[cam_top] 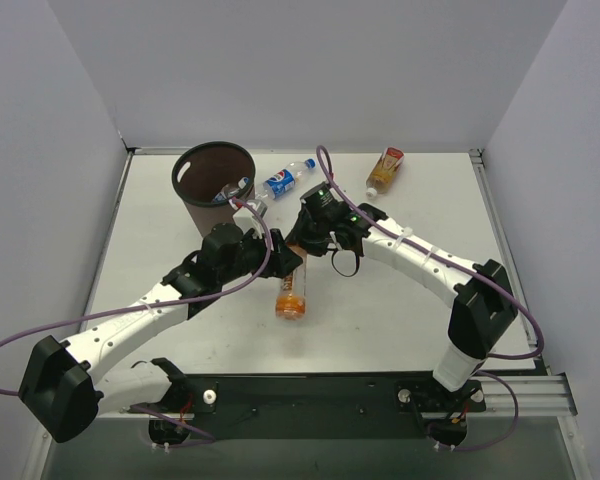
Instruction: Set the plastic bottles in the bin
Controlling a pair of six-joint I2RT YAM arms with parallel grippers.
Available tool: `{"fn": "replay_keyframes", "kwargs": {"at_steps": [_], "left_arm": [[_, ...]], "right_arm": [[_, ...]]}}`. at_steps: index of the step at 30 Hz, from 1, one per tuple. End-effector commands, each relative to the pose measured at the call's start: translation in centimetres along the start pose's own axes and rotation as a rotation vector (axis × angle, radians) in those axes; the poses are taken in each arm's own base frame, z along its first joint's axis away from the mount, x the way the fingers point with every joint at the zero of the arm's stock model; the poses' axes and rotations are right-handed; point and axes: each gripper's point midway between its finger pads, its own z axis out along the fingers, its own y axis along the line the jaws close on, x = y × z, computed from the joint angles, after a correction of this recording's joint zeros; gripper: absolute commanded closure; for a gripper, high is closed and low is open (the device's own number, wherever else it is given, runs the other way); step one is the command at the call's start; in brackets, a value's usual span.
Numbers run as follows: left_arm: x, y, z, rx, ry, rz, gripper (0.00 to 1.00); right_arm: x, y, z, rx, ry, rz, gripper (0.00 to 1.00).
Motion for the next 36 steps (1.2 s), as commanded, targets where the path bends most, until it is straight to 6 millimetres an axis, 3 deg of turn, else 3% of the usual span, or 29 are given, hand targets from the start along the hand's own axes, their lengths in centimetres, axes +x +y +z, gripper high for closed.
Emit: {"fn": "replay_keyframes", "kwargs": {"at_steps": [1, 18, 36], "left_arm": [[-1.2, -1.3, -0.2, 0.055, -0.041, 0.053, 0.2], [0.6, 0.7, -0.6, -0.015, 0.011, 0.065, 0.2], [1.0, 1.8, -1.5, -0.075, 0.036, 0.096, 0.14]], "right_arm": [[0.9, 3.2, -2.5, -0.121, 0.034, -0.007, 1.0], [0.7, 3.1, -3.7, -0.135, 0.017, -0.016, 1.0], [0.3, 3.1, -4.3, -0.138, 0.0, -0.028, 1.0]]}}
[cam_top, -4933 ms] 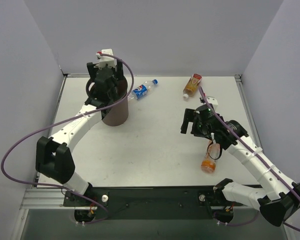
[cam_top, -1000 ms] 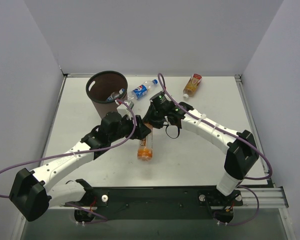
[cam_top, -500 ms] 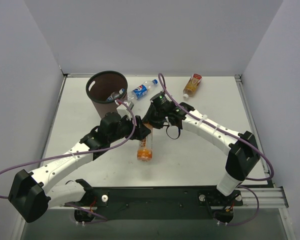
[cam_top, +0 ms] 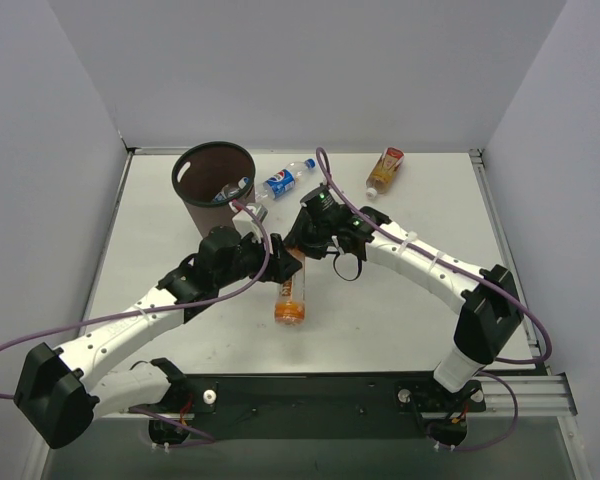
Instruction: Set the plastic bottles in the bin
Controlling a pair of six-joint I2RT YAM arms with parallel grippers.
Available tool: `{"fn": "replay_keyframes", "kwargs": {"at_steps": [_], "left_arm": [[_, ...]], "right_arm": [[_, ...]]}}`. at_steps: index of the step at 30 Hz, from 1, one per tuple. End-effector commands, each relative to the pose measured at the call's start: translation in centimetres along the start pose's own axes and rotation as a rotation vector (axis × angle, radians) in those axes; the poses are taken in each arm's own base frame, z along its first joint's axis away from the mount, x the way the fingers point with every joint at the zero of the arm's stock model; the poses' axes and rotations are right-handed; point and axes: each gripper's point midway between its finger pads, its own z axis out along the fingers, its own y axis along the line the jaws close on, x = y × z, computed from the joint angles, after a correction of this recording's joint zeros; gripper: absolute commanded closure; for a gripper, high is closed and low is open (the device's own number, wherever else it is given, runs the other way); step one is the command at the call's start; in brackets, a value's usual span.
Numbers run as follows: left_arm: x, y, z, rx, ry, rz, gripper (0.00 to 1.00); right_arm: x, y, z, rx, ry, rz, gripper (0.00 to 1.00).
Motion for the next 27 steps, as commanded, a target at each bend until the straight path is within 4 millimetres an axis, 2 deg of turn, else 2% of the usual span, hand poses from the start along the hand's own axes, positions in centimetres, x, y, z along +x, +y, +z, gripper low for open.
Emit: {"fn": "replay_keyframes", "kwargs": {"at_steps": [1, 7, 10, 12, 14, 15, 17, 18, 20, 21, 24, 27], "left_arm": [[0.7, 1.5, -0.5, -0.065, 0.026, 0.038, 0.14], [0.8, 1.0, -0.5, -0.037, 0.033, 0.026, 0.17], [0.7, 0.8, -0.4, -0.031, 0.023, 0.015, 0.3], [0.5, 0.7, -0.4, -0.028, 0.018, 0.008, 0.45], [0.3, 0.5, -0.4, -0.025, 0.011, 0.002, 0.55], [0.2, 0.6, -0.4, -0.025, 0.007, 0.002, 0.64], [-0.1, 0.4, -0.6, -0.025, -0.002, 0.002, 0.72], [-0.2, 0.4, -0.7, -0.024, -0.005, 0.002, 0.78], [-0.5, 0.3, -0.8, -0.025, -0.013, 0.003, 0.81], [-0.6, 0.2, -0.9, -0.025, -0.016, 0.003, 0.81], [-1.2, 0.0, -1.1, -0.023, -0.037, -0.003, 0.82], [-3.1, -0.1, -1.4, -0.038, -0.097, -0.002, 0.82]], "right_arm": [[-0.8, 2.6, -2.8, -0.103, -0.02, -0.002, 1.0], [-0.4, 3.9, -3.4, -0.15, -0.004, -0.032, 1.0], [-0.3, 4.0, -3.6, -0.157, -0.002, -0.034, 1.0], [-0.2, 4.1, -3.7, -0.159, 0.002, -0.034, 1.0], [-0.4, 4.1, -3.8, -0.161, -0.001, -0.039, 1.0], [-0.4, 4.2, -3.8, -0.163, -0.003, -0.043, 0.96], [-0.7, 4.2, -4.0, -0.157, -0.015, -0.053, 0.82], [-0.9, 4.2, -4.1, -0.154, -0.024, -0.061, 0.68], [-1.2, 3.9, -4.3, -0.137, -0.035, -0.079, 0.52], [-1.6, 3.6, -4.4, -0.124, -0.053, -0.084, 0.41], [-3.0, 2.9, -5.1, -0.1, -0.089, -0.096, 0.26], [-5.5, 2.2, -6.6, -0.097, -0.141, -0.09, 0.2]]}}
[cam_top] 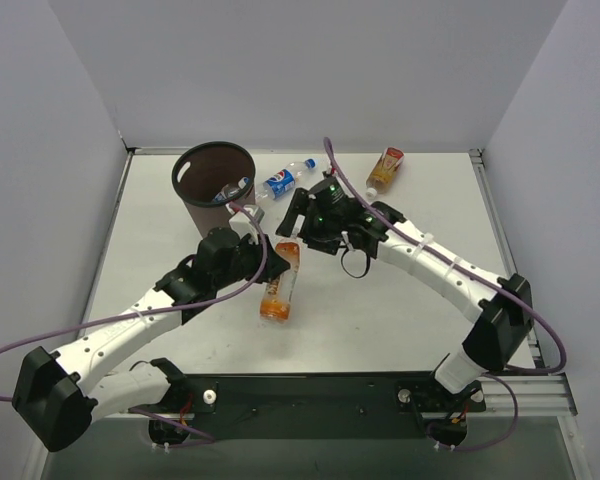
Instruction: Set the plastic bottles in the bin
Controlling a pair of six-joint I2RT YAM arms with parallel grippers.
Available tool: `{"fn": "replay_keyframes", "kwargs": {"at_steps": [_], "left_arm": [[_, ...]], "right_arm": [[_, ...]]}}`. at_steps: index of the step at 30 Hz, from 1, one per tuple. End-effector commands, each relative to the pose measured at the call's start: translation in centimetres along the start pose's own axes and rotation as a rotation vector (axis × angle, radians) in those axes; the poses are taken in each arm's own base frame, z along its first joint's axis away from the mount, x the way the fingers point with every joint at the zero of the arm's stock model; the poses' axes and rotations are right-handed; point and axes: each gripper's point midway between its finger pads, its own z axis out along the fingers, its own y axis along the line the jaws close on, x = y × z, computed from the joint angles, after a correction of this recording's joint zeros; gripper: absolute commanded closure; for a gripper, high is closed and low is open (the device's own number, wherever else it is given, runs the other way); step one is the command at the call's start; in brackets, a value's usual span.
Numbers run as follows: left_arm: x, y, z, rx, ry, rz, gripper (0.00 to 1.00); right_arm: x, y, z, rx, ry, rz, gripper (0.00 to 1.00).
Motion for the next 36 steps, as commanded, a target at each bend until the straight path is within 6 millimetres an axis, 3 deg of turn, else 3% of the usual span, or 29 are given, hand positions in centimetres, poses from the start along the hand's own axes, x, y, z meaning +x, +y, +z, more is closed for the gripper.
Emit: {"fn": "replay_keyframes", "kwargs": {"at_steps": [1, 5, 6, 8, 9, 10, 11, 12, 13, 16, 21, 27, 30, 32, 33, 35, 36], "left_arm": [[-4.2, -0.7, -1.1, -0.009, -0.132, 0.012, 0.82], [-9.6, -1.6, -1.8, -0.005, -0.252, 0.044, 0.82], [-12.1, -2.6, -2.5, 0.011, -0.302, 0.057, 0.82], [-15.1, -1.7, -2.4, -0.045, -0.354, 0.083, 0.82], [-17.9, -2.7, -3.3, -0.038, -0.407, 0.112, 0.82], [-19.3, -1.6, -2.9, -0.076, -0.419, 0.116, 0.82], [-20.5, -1.4, -3.0, -0.091, -0.441, 0.126, 0.82], [-23.1, -2.0, -4.0, -0.095, -0.501, 0.157, 0.82], [-24.4, -0.8, -3.7, -0.137, -0.52, 0.164, 0.82], [-28.7, -0.1, -4.1, -0.2, -0.615, 0.225, 0.81], [-34.3, 2.5, -4.9, -0.297, -0.762, 0.302, 0.8], [-37.3, 7.5, -3.2, -0.414, -0.836, 0.319, 0.8], [-36.4, 9.7, -0.9, -0.427, -0.8, 0.317, 0.8], [-35.6, 10.0, 0.0, -0.412, -0.782, 0.321, 0.8], [-34.4, 10.7, 0.8, -0.408, -0.763, 0.309, 0.78], [-33.4, 11.2, 1.0, -0.409, -0.753, 0.295, 0.76], [-33.2, 11.3, 0.9, -0.411, -0.758, 0.291, 0.67]], "right_arm": [[-5.3, 0.2, -4.7, -0.037, -0.126, -0.005, 0.19], [-8.2, -1.4, -8.4, -0.044, -0.211, 0.016, 0.17], [-8.5, -2.0, -9.0, -0.037, -0.221, 0.022, 0.17], [-9.5, -3.6, -10.7, -0.008, -0.286, 0.024, 0.16], [-9.5, -4.1, -11.2, 0.003, -0.298, 0.025, 0.16], [-9.3, -4.8, -11.4, 0.019, -0.301, 0.011, 0.16], [-9.5, -5.0, -12.6, 0.013, -0.332, 0.009, 0.16], [-9.4, -5.4, -13.0, 0.019, -0.34, 0.003, 0.16], [-9.0, -6.0, -13.0, 0.032, -0.339, -0.003, 0.16], [-8.9, -6.6, -14.5, 0.028, -0.368, -0.019, 0.16], [-8.1, -7.9, -15.5, 0.037, -0.383, -0.055, 0.16], [-7.7, -9.0, -15.5, 0.066, -0.389, -0.103, 0.16], [-8.0, -8.9, -15.6, 0.068, -0.395, -0.126, 0.16], [-8.2, -8.9, -15.5, 0.078, -0.394, -0.142, 0.16], [-8.3, -8.8, -15.5, 0.079, -0.396, -0.146, 0.16], [-8.6, -8.6, -15.3, 0.084, -0.396, -0.152, 0.16], [-8.6, -8.6, -15.1, 0.087, -0.393, -0.154, 0.16]]}}
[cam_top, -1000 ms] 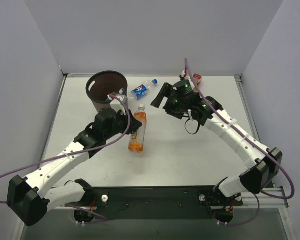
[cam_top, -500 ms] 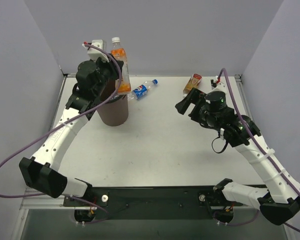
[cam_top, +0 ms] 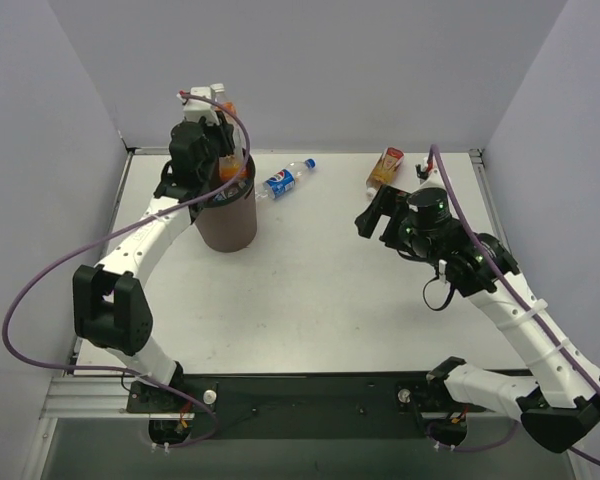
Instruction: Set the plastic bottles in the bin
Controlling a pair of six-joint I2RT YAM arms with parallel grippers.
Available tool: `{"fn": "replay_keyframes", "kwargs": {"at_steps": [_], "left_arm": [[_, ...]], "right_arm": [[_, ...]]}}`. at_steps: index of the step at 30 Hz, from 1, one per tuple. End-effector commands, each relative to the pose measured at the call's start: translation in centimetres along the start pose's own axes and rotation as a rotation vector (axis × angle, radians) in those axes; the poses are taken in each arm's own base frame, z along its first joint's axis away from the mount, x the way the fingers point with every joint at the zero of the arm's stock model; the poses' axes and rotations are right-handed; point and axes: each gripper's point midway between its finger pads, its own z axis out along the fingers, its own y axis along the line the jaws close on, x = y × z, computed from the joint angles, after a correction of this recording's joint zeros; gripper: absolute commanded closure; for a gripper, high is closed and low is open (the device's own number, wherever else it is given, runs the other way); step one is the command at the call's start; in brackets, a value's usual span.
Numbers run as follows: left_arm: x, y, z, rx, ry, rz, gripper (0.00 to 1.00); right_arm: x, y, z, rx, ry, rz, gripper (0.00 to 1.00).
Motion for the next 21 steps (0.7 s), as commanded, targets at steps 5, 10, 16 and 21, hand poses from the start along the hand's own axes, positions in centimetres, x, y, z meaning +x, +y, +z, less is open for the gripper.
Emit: {"fn": "replay_keyframes", "kwargs": {"at_steps": [5, 10, 16, 21], "left_arm": [[-0.4, 0.0, -1.8, 0.026, -0.087, -0.008, 0.29], [-1.5, 0.3, -3.2, 0.015, -0.096, -0.005, 0.07], [-4.0, 0.5, -4.9, 0.002, -0.125, -0.019, 0.06], [-5.7, -1.4, -6.3, 0.097, -0.106, -0.049, 0.05]], "right_arm": [[-0.9, 0.3, 0.6, 0.016, -0.017, -0.037, 0.16], [-0.8, 0.6, 1.3, 0.021, 0.0, -0.032, 0.16], [-0.8, 1.3, 2.2, 0.024, 0.017, -0.031, 0.17], [-1.6, 0.4, 3.4, 0.086, -0.002, -0.05, 0.16]]}}
